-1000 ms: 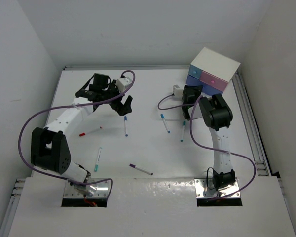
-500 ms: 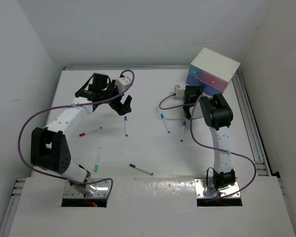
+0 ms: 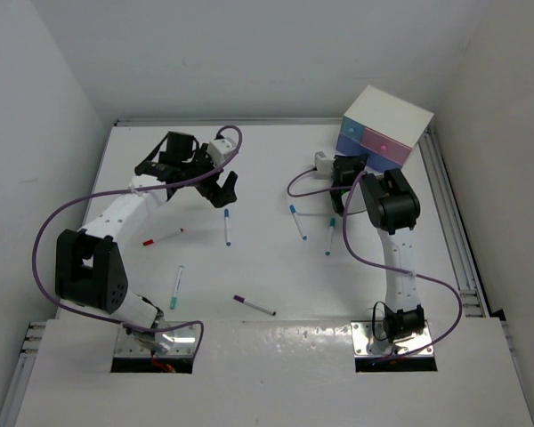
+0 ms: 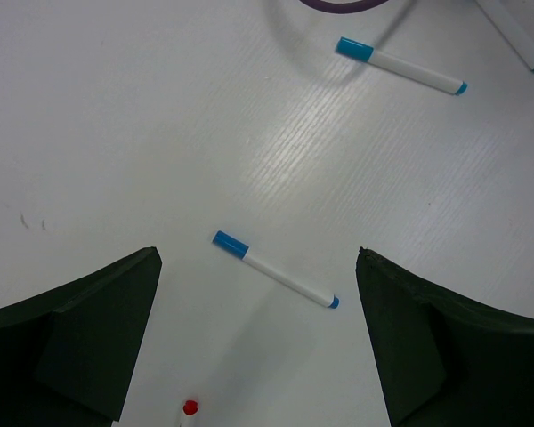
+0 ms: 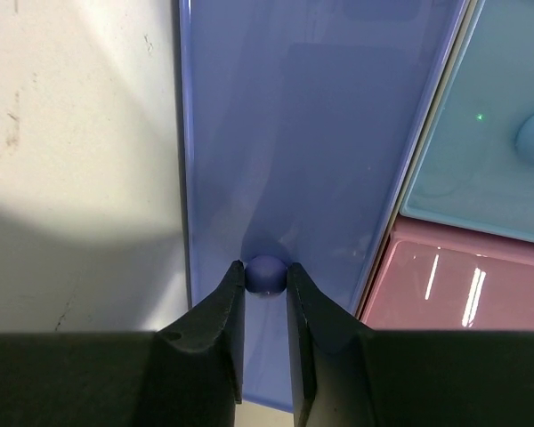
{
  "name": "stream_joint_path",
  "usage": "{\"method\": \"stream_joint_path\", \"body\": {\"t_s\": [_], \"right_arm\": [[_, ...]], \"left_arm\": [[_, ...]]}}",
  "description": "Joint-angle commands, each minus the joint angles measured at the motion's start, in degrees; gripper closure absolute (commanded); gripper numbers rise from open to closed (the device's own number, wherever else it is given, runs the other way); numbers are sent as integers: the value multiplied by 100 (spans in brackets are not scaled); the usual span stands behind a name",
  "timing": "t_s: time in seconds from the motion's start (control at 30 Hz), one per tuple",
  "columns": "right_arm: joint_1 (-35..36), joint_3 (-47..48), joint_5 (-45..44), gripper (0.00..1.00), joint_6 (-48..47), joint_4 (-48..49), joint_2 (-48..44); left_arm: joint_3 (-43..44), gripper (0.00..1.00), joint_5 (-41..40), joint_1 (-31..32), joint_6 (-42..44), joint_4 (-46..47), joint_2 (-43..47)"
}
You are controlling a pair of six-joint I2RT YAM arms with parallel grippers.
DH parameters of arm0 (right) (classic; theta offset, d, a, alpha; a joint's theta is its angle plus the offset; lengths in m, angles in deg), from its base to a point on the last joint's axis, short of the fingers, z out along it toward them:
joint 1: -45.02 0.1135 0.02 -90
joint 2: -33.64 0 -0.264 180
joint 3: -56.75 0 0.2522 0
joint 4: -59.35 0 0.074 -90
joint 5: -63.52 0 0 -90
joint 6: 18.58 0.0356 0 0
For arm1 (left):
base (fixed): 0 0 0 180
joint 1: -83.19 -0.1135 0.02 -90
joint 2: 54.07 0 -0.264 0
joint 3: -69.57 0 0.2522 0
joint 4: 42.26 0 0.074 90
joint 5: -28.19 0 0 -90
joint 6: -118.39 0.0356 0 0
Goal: Sort the stationery into containers
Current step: Open the drawer in the storage box.
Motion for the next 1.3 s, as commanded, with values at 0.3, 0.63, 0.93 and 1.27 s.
{"method": "stream_joint_path", "body": {"t_s": [0.3, 0.63, 0.93, 1.27], "right_arm": [[191, -349, 39, 100, 164, 260, -218], [569, -798, -163, 100, 296, 392, -376], [1000, -1158, -374, 100, 498, 383, -622], [1281, -1343, -523, 100, 621, 313, -790]], "left_arm": [[264, 2, 160, -84, 0, 170, -69], [264, 2, 160, -84, 27, 143, -25], [264, 2, 187, -136, 44, 170, 37], [238, 2, 265, -198, 97, 187, 107]]}}
